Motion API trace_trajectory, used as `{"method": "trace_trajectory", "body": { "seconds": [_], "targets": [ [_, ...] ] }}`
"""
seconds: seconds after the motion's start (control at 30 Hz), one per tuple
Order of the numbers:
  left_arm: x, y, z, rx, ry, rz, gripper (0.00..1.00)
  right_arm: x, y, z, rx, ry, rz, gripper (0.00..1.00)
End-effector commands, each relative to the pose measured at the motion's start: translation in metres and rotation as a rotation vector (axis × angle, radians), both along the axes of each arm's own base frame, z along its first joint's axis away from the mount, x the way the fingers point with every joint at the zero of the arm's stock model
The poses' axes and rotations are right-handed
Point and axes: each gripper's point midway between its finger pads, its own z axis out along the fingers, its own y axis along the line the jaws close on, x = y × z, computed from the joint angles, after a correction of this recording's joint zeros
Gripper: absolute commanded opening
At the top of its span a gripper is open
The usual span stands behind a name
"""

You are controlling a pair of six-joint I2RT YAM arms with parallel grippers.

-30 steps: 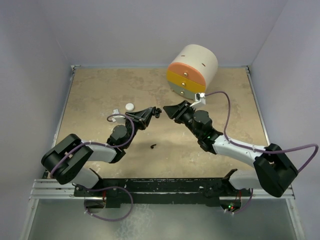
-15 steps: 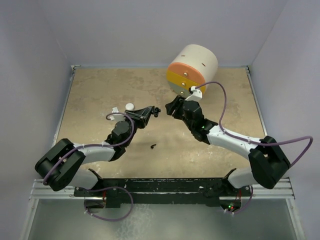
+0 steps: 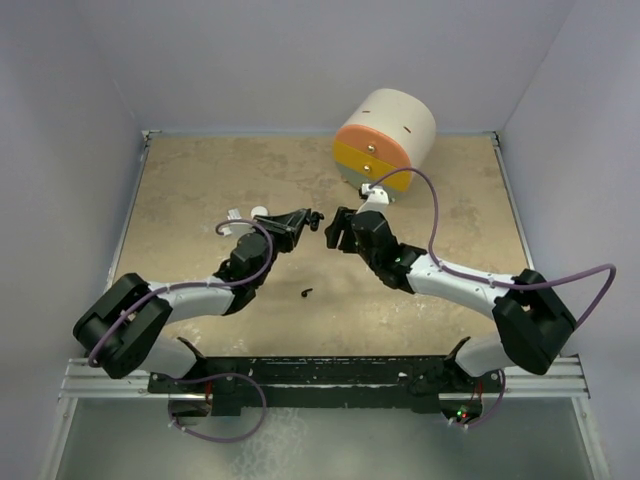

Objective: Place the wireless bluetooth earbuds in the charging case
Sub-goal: Place the earbud in the charging case.

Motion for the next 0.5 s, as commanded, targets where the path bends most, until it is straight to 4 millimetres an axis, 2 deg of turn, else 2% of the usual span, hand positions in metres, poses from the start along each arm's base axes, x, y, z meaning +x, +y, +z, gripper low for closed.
{"method": "trace_trajectory", "body": {
  "seconds": [0.0, 0.23, 0.33, 0.4, 0.47],
  "targets": [
    [0.008, -0.008, 0.016, -0.003, -0.043, -0.002, 0.0, 0.004, 0.008, 0.026, 0.009, -0.06, 0.013, 0.65],
    [0.01, -0.015, 0.006, 0.008, -0.025, -0.023, 0.0, 0.007, 0.016, 0.031, 0.0, -0.068, 0.031, 0.65],
    [0.009, -0.017, 0.004, 0.006, -0.025, -0.036, 0.0, 0.007, 0.016, 0.025, -0.02, -0.052, 0.028, 0.65],
    [0.008, -0.019, 0.002, 0.0, -0.023, -0.045, 0.0, 0.013, 0.021, 0.034, -0.011, -0.063, 0.026, 0.65],
    [0.006, -0.019, 0.001, -0.006, -0.024, -0.051, 0.0, 0.015, 0.024, 0.033, -0.014, -0.055, 0.03, 0.65]
  ]
}}
